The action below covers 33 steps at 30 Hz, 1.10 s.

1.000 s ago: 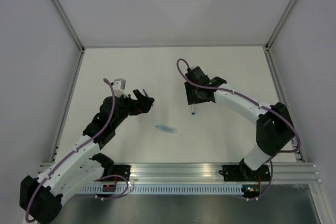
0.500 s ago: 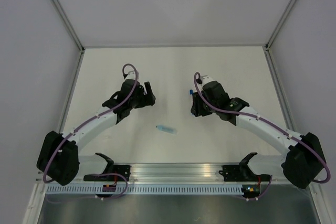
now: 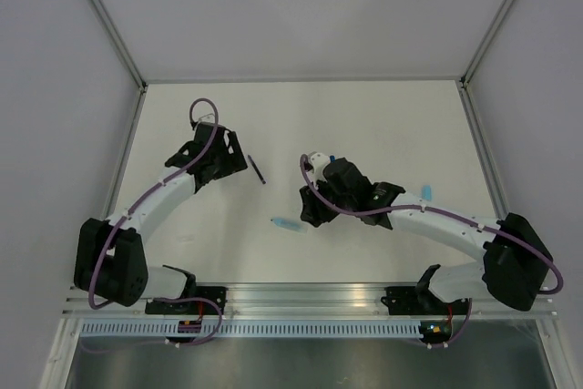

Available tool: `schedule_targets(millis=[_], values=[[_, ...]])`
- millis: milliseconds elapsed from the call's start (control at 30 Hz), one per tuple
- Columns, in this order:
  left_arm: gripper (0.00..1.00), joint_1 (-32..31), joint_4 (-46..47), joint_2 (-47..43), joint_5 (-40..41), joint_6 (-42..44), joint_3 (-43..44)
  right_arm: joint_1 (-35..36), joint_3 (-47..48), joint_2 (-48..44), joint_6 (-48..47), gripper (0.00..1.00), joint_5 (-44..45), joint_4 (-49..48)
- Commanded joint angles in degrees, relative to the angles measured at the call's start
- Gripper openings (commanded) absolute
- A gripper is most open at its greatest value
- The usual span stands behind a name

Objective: Insert the pens into the pen caps

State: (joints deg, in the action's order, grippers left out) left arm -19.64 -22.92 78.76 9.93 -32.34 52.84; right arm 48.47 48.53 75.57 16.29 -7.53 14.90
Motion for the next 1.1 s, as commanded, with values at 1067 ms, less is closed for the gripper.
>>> schedule_targets(millis=[1067], values=[[0.93,4.9,10.6,-23.4,-3.8,-2.9,-20.1,6.7,19.6,33.1,-13.6,0.58,4.5,4.4]])
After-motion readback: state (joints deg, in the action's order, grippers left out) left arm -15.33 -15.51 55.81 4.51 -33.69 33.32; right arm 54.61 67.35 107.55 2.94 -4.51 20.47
